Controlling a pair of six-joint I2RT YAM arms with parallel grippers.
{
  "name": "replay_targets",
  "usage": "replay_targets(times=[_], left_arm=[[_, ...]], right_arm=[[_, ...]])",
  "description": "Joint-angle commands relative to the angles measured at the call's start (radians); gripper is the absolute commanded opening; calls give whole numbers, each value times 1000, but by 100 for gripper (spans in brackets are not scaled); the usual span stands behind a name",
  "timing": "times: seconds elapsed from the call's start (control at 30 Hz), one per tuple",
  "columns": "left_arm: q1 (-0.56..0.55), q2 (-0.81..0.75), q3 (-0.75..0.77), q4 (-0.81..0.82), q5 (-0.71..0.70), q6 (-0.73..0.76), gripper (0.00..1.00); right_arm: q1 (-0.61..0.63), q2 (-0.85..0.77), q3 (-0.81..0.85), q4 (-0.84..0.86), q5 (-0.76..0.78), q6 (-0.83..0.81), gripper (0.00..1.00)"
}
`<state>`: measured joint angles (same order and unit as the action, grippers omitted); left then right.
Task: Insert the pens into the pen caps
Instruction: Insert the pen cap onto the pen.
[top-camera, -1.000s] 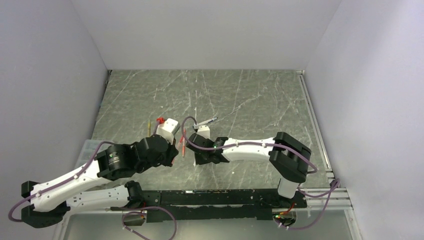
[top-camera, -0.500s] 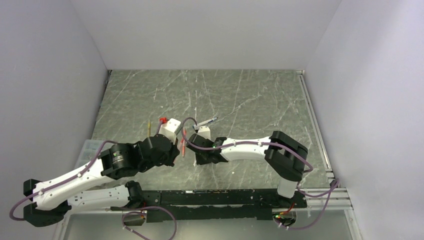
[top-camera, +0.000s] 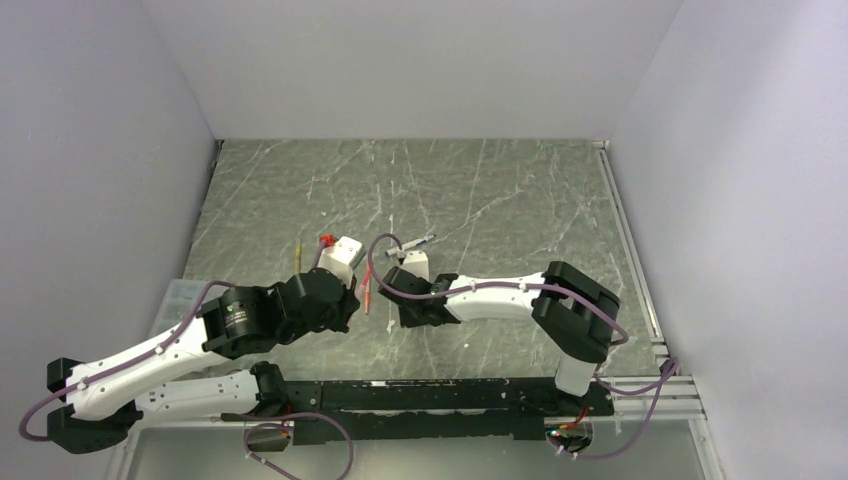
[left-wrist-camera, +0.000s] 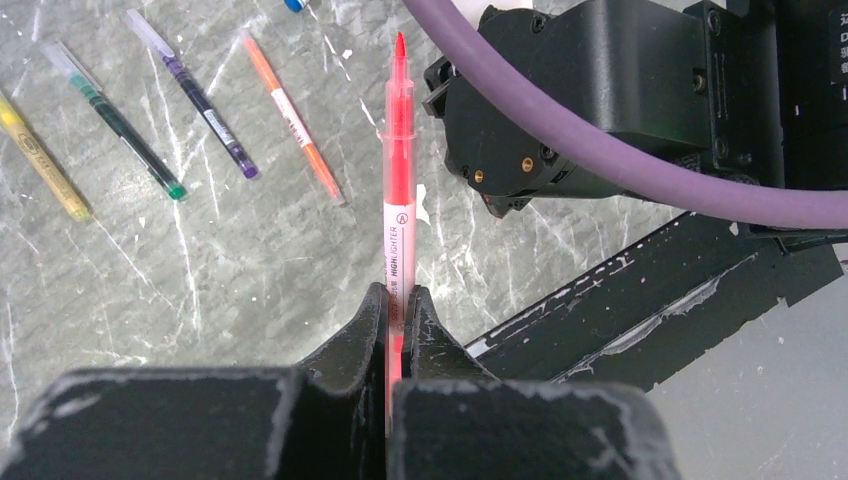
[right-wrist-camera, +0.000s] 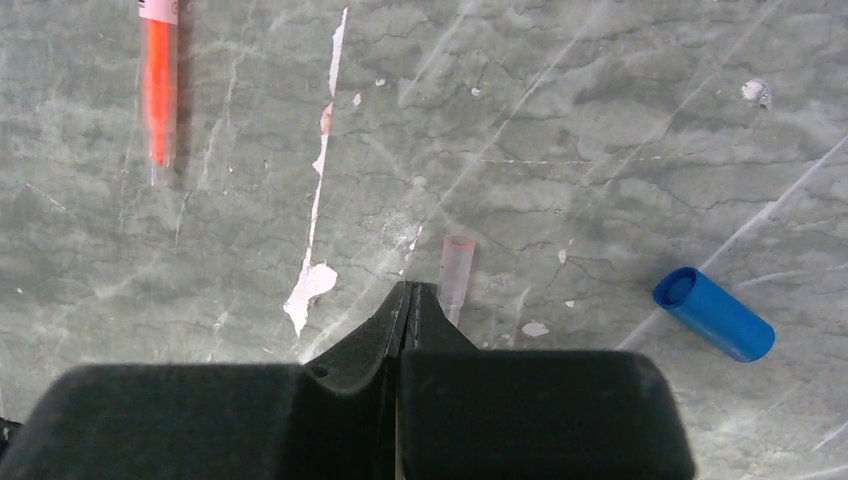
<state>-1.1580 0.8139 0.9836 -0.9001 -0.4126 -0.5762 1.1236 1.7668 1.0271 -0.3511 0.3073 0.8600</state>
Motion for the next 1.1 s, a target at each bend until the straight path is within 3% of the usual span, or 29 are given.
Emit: replay_targets(times=[0.0,1.0,1.07], left_arm=[[-2,3,1,39,-7,12,0],[-2,20,4,51,-10,26,0],[-2,16,3,50,-13,24,0]], right_arm=[[-10,-31,-24,-51,41,-10,0],[-21,-117,1,-203,140,-26,0],[-21,-150,12,-203,122,-28,12]])
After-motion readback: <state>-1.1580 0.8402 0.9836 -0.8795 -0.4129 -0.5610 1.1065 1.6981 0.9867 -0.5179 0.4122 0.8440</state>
